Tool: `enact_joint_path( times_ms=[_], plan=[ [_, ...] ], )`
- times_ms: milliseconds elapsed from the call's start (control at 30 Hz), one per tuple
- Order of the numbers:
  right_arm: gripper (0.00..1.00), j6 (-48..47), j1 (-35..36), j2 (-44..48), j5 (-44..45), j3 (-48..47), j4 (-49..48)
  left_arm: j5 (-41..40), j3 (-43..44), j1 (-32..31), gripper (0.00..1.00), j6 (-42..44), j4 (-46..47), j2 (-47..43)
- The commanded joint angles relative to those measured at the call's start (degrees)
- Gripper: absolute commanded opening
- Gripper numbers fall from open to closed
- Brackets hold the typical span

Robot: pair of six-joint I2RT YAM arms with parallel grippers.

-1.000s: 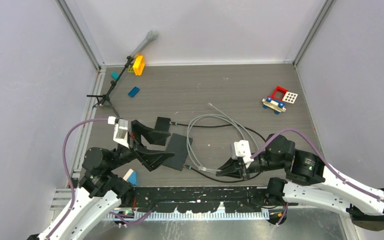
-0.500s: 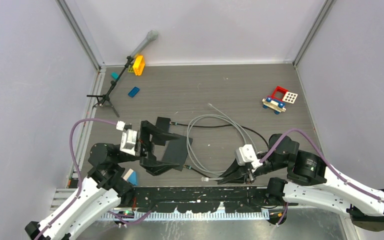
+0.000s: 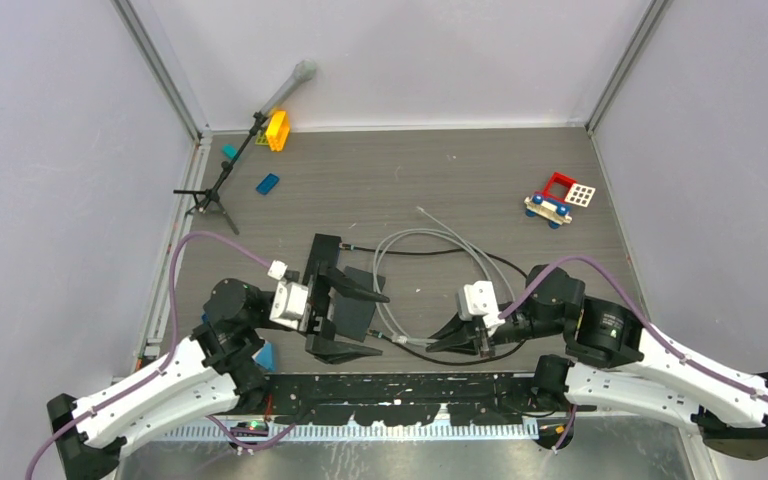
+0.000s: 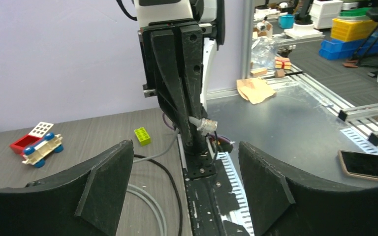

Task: Insert the plug into the switch port
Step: Pick up the connector from the center of the board.

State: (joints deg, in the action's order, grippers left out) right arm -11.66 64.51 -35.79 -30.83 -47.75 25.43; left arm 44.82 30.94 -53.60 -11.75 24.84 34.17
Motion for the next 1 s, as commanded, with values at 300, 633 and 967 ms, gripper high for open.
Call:
enact_joint_path(
  times_ms=[300,633,967],
  plan=[
    [0.00,-0.14,0.26,-1.46,3.68,-1.25,-2.47,-1.66,3.30,-2.24,0.63,5.55,-0.49,2.97],
    [0.01,0.98,0.25,-1.21,3.85,-0.83,-3.26,0.88,5.08,-3.17,0.40,6.81,-3.67,4.91],
    [0.16,2.80,0.26,-1.21,3.66,-1.00,-3.43,1.55,5.17,-3.35,0.00,8.13,-4.07,4.24]
  ],
)
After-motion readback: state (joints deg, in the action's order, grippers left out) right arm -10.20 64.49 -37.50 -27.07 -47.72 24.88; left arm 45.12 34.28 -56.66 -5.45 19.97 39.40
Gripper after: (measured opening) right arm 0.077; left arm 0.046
